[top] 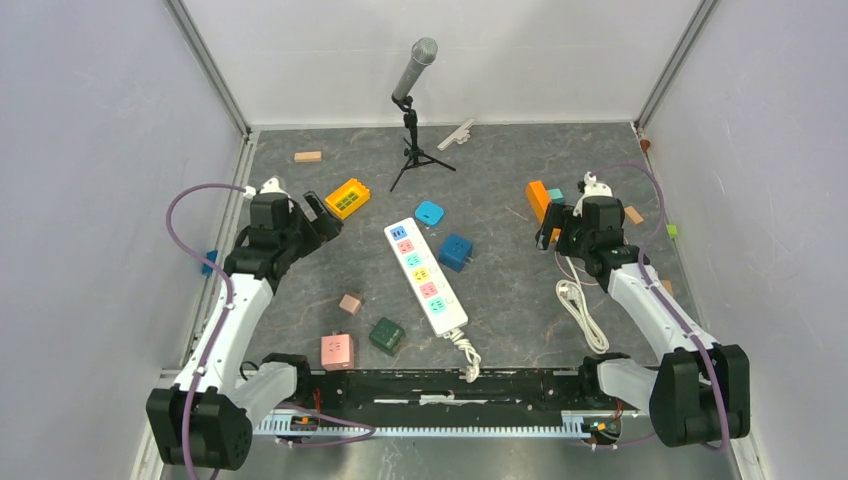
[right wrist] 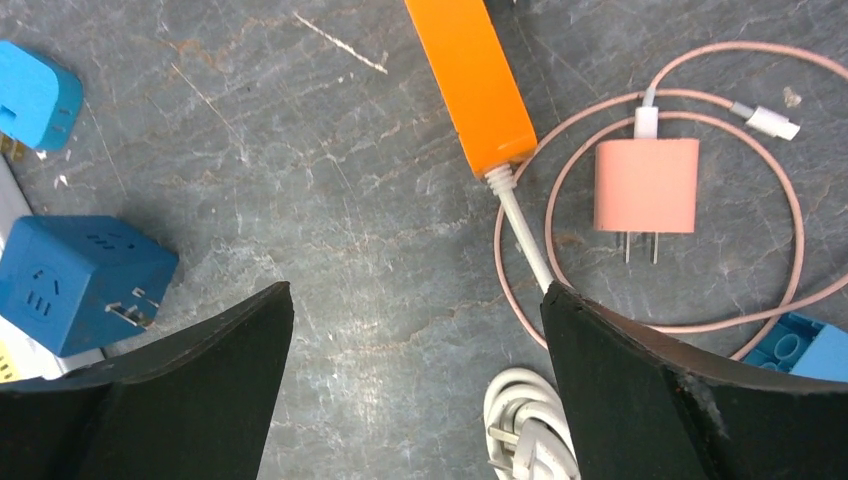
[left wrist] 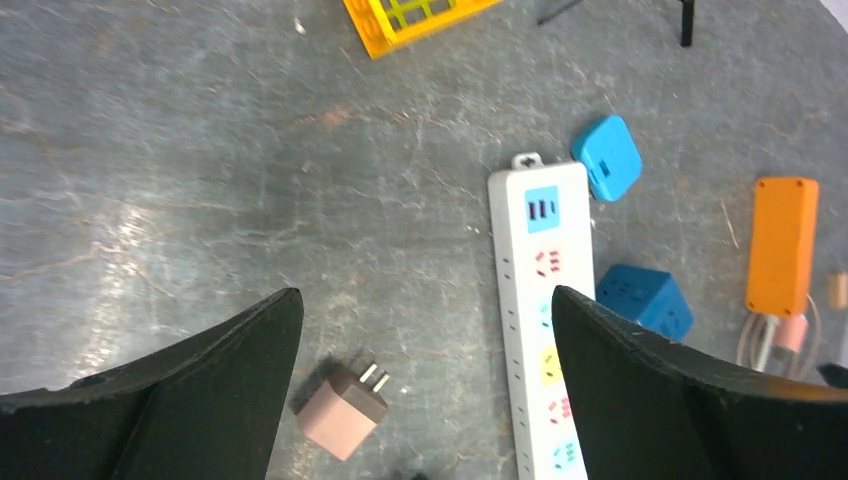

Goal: Insert the plug
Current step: Pick up the plug from the center of the board.

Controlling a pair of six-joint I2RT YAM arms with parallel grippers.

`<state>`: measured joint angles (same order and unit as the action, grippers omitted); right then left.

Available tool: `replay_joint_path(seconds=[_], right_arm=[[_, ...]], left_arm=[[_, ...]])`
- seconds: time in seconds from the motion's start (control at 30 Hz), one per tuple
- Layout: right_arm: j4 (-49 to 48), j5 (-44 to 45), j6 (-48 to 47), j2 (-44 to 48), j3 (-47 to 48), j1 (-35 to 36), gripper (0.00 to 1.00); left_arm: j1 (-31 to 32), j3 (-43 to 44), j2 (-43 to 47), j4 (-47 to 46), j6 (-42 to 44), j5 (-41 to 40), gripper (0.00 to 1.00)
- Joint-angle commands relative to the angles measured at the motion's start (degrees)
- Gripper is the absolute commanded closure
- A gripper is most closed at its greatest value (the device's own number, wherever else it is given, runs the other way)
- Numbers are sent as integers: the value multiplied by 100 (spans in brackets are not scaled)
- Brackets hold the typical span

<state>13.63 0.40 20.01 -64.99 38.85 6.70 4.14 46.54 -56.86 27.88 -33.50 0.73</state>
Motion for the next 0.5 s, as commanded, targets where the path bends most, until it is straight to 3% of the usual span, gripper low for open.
replay_joint_path(seconds=[0.0, 0.23, 0.47], right_arm=[[10, -164, -273, 206, -144, -33, 2], [-271, -1010, -703, 220, -348, -23, 2], [-329, -1466, -768, 75, -438, 296, 2]], left_arm=[[-5, -120, -132, 79, -501, 846, 0], [684, -284, -577, -236, -822, 1140, 0], [2193, 97, -1054, 224, -1177, 278, 0]])
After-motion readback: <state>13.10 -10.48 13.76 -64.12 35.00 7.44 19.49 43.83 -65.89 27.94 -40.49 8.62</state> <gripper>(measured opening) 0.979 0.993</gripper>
